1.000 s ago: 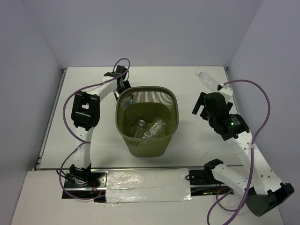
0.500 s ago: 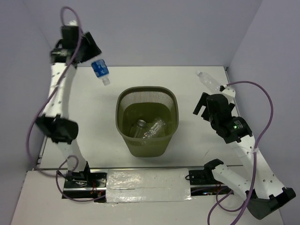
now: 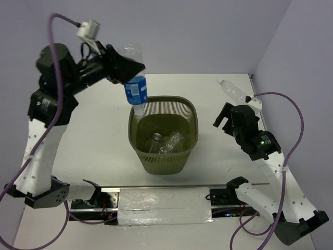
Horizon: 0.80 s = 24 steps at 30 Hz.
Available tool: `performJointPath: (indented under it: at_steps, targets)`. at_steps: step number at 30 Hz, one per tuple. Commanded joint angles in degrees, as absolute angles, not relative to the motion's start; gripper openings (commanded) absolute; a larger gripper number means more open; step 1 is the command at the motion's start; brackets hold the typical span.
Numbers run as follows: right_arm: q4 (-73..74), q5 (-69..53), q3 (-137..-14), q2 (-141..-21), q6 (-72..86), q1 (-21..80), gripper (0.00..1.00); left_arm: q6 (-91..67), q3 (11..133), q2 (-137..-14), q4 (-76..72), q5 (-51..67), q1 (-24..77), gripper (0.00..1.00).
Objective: Put the plastic bottles in the bin
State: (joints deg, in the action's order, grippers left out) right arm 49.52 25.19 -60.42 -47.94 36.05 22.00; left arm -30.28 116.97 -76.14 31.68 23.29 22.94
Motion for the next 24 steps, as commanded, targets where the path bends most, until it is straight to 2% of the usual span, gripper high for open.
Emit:
performJointPath:
  at_steps: [1,8,11,12,14,15,20,24]
  targets:
    - [47.6,24.7,-62.0,-46.3,37.8,21.5,1.0,-31.1,111.1,-77.2,29.6,26.4,25.1,0.46]
    - [47.9,25.1,-60.8,-45.8,38.4,21.5,1.0,-34.3,95.0,-72.8,20.9,27.9,29.4,0.46]
    - [47.5,25.0,-60.6,-46.1,39.0,21.5,1.0,-34.7,91.8,-72.1,20.7,26.4,30.9,0.52]
    - [47.4,24.9,-60.8,-46.3,39.4,21.3,1.0,-34.6,91.4,-72.0,21.0,25.8,31.2,0.66]
    - [47.2,24.6,-61.2,-46.8,39.6,20.9,1.0,-34.5,91.8,-72.2,22.0,24.9,31.6,0.85]
    - [47.3,24.3,-61.9,-47.5,39.6,20.8,1.0,-34.2,93.0,-72.6,23.5,24.8,31.7,0.99]
    - [48.8,25.6,-66.0,-50.9,38.5,20.0,1.0,-31.8,97.6,-73.7,27.4,21.5,32.2,0.99]
    - [50.0,25.3,-71.8,-55.9,33.9,15.2,1.0,-28.8,109.7,-77.2,34.0,14.8,32.2,0.99]
